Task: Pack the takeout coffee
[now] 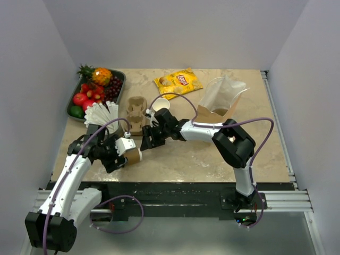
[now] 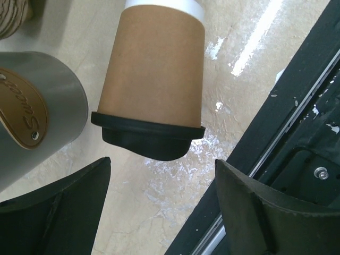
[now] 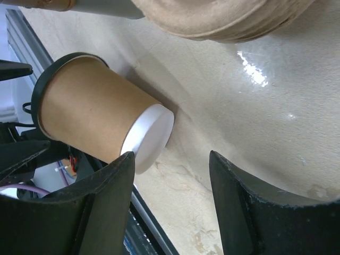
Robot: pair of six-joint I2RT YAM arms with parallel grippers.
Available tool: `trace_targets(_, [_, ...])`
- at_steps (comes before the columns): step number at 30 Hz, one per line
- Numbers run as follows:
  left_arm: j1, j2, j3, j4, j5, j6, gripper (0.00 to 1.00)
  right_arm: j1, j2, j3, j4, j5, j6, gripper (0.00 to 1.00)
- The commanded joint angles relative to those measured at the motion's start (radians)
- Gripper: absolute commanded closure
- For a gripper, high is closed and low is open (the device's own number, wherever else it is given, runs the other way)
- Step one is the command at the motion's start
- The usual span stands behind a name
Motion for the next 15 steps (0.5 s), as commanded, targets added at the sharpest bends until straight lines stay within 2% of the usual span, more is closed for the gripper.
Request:
trace_targets(1, [0.007, -0.012, -0.013, 0.036, -0.015, -0.026, 0.16, -0.019, 0.005, -0.017, 0.011, -0.010, 0.011, 0.40])
trace_targets(8, [0.007, 0.031, -0.016, 0.031, -0.014, -0.017, 0.17, -0.040, -0.026, -0.054, 0.157, -0.175, 0.067, 0.35])
trace_targets(15, [0.007, 0.042, -0.019, 0.036, -0.009, -0.002, 0.18, -0.025, -0.016, -0.037, 0.197, -0.226, 0.063, 0.29])
